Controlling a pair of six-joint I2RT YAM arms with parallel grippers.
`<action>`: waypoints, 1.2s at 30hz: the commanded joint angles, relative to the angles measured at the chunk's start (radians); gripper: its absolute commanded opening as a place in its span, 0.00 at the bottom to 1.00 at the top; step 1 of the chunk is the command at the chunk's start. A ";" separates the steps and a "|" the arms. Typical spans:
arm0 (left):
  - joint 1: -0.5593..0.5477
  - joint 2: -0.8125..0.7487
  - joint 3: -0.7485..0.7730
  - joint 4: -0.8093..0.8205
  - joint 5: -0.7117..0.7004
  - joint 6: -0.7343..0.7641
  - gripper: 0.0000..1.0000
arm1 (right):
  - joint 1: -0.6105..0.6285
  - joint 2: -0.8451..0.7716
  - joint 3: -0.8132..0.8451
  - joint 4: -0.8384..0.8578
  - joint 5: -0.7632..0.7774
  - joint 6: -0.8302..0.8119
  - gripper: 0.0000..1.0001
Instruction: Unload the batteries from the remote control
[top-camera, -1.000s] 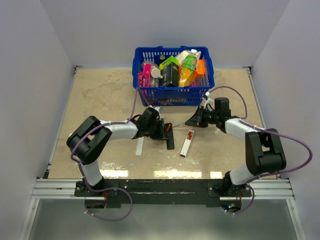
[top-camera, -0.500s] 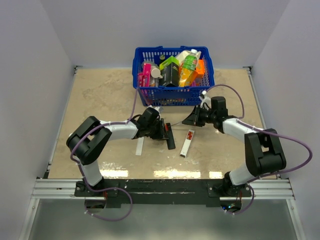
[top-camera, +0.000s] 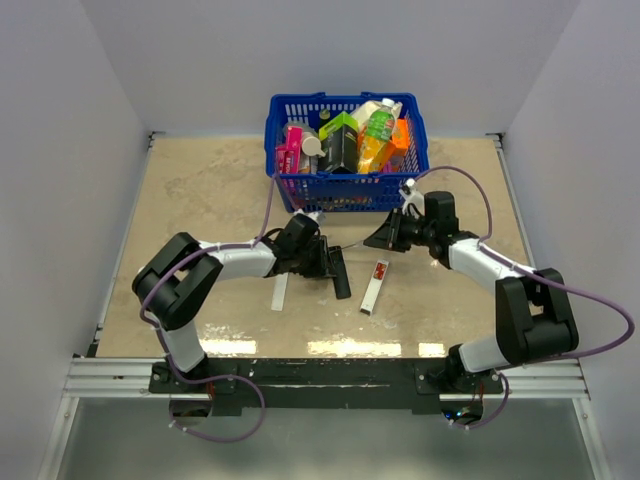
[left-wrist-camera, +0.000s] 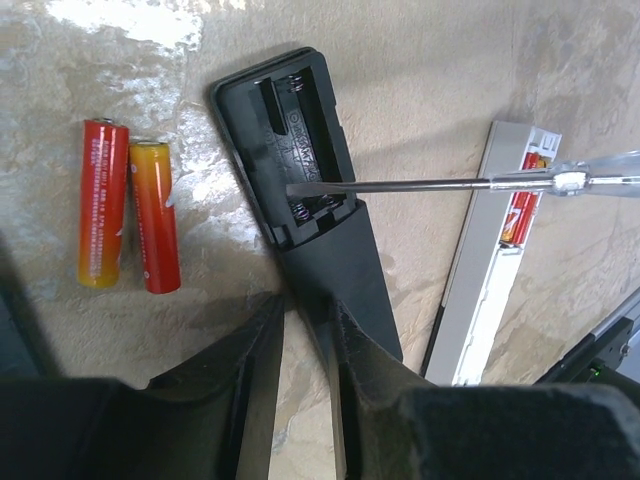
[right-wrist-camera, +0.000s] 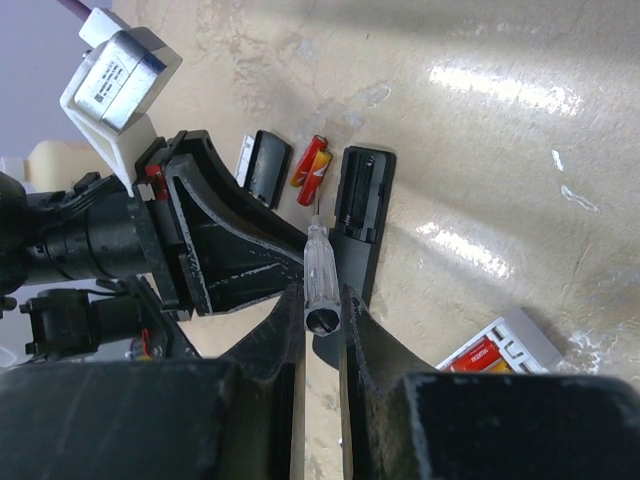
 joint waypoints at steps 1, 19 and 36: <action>0.000 -0.063 0.022 -0.017 -0.032 0.028 0.30 | 0.006 -0.040 0.028 -0.012 -0.008 0.017 0.00; -0.015 -0.202 0.064 -0.033 0.022 0.105 0.39 | 0.004 -0.216 0.345 -0.801 0.699 -0.090 0.00; -0.123 -0.012 0.141 0.123 0.086 0.079 0.39 | 0.024 -0.238 0.267 -0.777 0.645 -0.105 0.00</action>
